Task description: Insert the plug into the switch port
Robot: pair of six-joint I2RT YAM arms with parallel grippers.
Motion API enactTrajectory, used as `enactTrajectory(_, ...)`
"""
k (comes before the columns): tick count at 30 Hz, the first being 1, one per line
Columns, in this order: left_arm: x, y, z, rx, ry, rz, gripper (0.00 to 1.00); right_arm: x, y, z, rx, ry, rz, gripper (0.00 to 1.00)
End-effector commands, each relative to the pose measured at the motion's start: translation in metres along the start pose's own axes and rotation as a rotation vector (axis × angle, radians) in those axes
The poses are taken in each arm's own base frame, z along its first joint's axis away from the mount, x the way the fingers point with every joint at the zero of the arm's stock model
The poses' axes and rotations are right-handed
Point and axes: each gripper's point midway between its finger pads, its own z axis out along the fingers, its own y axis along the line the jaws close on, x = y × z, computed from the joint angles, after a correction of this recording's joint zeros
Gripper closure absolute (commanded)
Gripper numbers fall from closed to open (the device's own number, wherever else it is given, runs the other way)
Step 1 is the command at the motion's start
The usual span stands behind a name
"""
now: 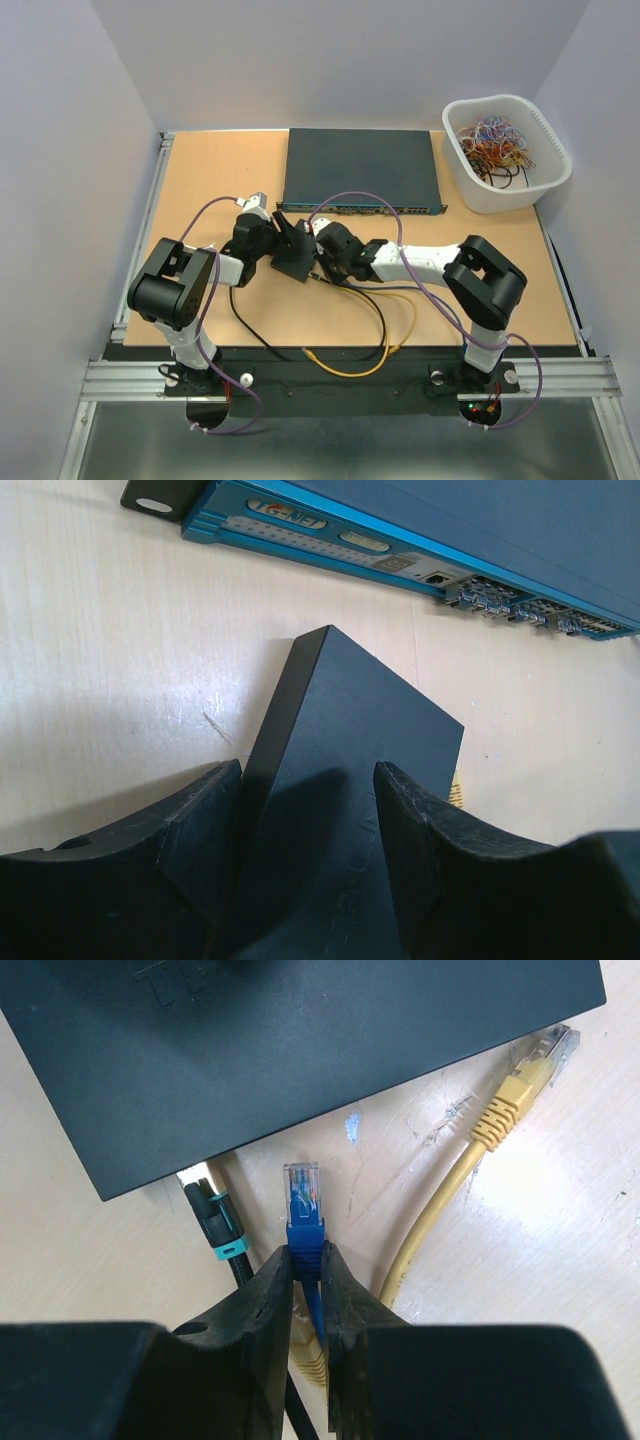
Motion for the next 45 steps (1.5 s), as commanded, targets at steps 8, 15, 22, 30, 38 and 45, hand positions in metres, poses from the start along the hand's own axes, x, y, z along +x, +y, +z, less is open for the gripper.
enactTrajectory(8,0.003,-0.006,0.001,0.018,0.016,0.006,0.35,-0.014,0.014,0.011,-0.029,0.008,-0.022,1.0)
enactTrajectory(15,0.01,-0.009,0.002,0.021,0.034,0.0,0.36,-0.016,0.014,0.015,-0.024,0.018,-0.027,1.0)
enactTrajectory(22,0.029,-0.013,0.004,0.011,0.074,-0.03,0.36,-0.031,0.016,0.013,-0.023,0.007,-0.038,1.0)
enactTrajectory(30,0.046,-0.006,0.0,-0.014,0.107,-0.053,0.36,-0.046,0.023,0.012,-0.018,-0.008,-0.057,1.0)
enactTrajectory(38,0.054,0.001,-0.005,-0.031,0.115,-0.055,0.36,-0.063,0.034,0.002,-0.041,-0.044,-0.058,0.99)
enactTrajectory(45,0.053,0.001,-0.005,-0.029,0.112,-0.051,0.36,-0.072,0.041,-0.003,-0.05,-0.065,-0.065,1.0)
